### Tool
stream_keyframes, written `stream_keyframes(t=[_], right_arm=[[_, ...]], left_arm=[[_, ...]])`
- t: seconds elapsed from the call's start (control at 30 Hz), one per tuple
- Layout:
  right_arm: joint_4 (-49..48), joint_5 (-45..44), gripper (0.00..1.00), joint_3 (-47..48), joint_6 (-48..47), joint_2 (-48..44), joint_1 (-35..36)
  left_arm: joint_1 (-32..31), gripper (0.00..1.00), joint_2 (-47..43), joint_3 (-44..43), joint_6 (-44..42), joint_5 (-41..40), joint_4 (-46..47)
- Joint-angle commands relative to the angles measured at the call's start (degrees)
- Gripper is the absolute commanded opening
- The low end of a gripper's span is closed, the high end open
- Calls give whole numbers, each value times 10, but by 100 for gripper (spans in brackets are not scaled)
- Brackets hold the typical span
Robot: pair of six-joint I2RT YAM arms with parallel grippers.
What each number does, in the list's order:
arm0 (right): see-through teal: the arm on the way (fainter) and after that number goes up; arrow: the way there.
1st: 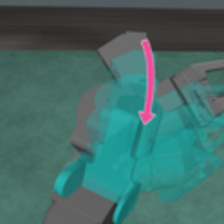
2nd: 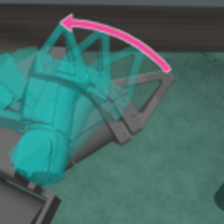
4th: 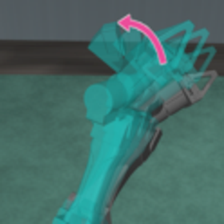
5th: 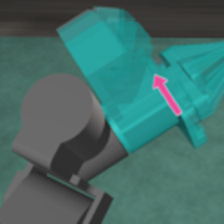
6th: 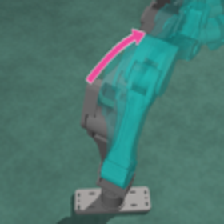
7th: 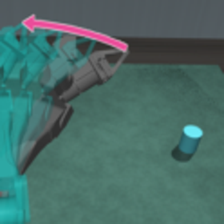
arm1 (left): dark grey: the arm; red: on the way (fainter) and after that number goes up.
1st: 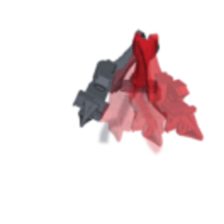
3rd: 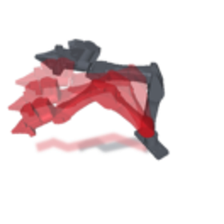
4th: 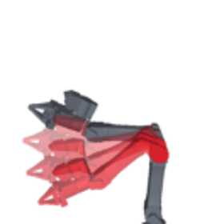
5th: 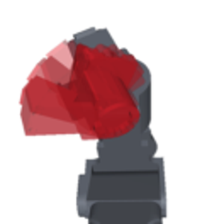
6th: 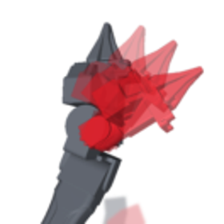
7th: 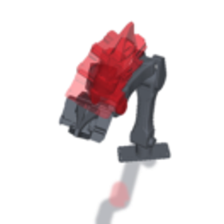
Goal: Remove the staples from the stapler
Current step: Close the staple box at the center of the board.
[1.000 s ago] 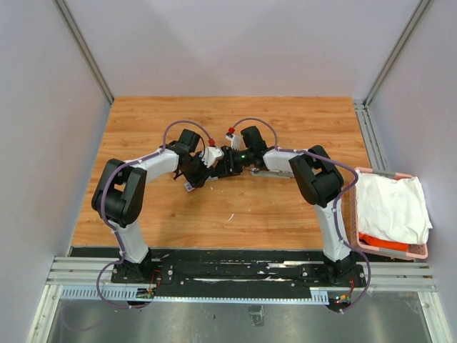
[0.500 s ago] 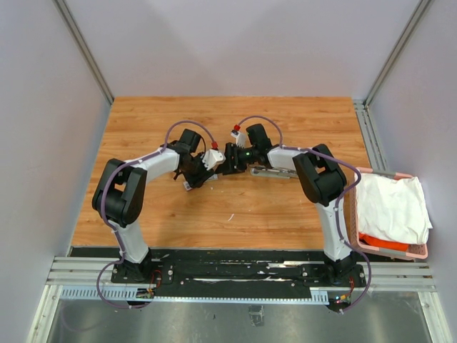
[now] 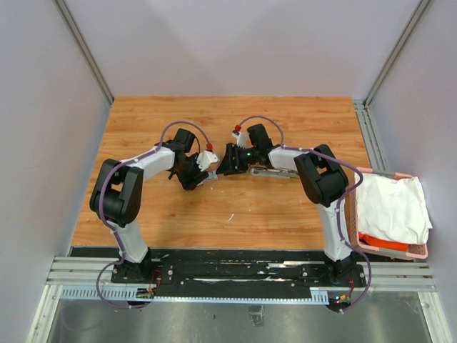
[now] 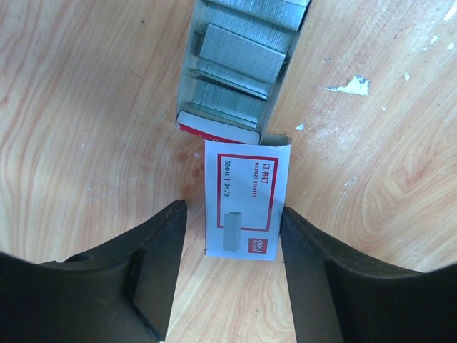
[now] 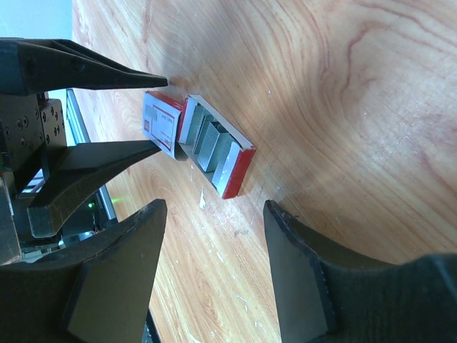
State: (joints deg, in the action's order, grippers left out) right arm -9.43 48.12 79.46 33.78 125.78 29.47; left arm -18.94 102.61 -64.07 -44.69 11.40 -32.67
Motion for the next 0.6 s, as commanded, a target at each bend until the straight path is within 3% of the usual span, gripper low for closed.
stream_keyframes(t=[0.0,0.57], right_arm=[[18,-13,59,-12,-12,-14,-4],[18,-10,60,-4,-12,-2,14]], left_arm=[[3,57,17,1,-7,3,-27],[30,47,39,-25,-41,-12,-42]])
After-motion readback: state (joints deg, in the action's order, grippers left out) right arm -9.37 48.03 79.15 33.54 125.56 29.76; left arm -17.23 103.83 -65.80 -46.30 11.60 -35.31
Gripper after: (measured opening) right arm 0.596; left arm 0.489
